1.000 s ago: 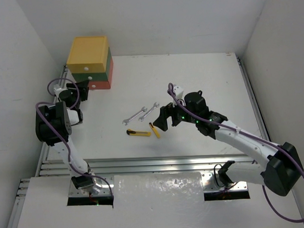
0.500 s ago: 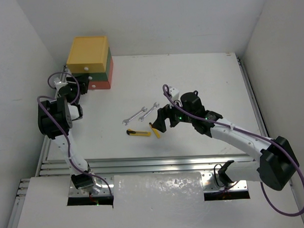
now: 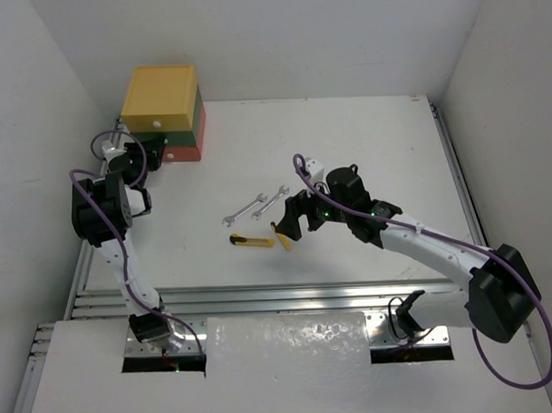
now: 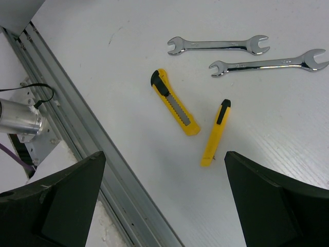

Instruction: Sort the tools into containers

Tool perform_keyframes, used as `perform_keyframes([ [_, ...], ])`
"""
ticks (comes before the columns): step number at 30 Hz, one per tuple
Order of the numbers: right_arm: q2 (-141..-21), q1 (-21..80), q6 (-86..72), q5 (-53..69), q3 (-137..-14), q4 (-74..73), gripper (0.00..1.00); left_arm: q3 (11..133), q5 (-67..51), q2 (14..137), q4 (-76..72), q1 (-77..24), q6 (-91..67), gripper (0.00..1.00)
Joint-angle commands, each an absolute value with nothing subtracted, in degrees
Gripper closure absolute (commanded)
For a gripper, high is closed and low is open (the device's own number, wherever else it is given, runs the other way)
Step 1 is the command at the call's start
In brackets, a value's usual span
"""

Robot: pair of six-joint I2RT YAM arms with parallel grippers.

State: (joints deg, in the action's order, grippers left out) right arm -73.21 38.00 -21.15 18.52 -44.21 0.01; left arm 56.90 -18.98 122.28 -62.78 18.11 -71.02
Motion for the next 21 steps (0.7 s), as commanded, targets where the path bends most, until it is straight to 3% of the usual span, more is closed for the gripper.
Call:
perform_keyframes([
  [1,-73.56,37.88,-20.22,19.34,-45.88,2.72,0.01,58.89,-20.13,122.87,-66.62,18.46,-70.66,0.75],
  [8,-73.65,37.88,-20.13,19.51,-45.88,2.29,0.01,56.87,-21.27,122.70,-70.57,18.54,-72.16,0.92],
  [18,-72.16,37.97,-20.39,20.13,-45.35,2.11,0.01,38.96,-18.37,115.33,-81.82,18.63,-75.06,0.93],
  [21,-71.72,37.88,-20.57,20.39,-45.09,1.93,0.01,36.48,-18.81,113.21,-81.21,18.72,-73.48,0.85],
])
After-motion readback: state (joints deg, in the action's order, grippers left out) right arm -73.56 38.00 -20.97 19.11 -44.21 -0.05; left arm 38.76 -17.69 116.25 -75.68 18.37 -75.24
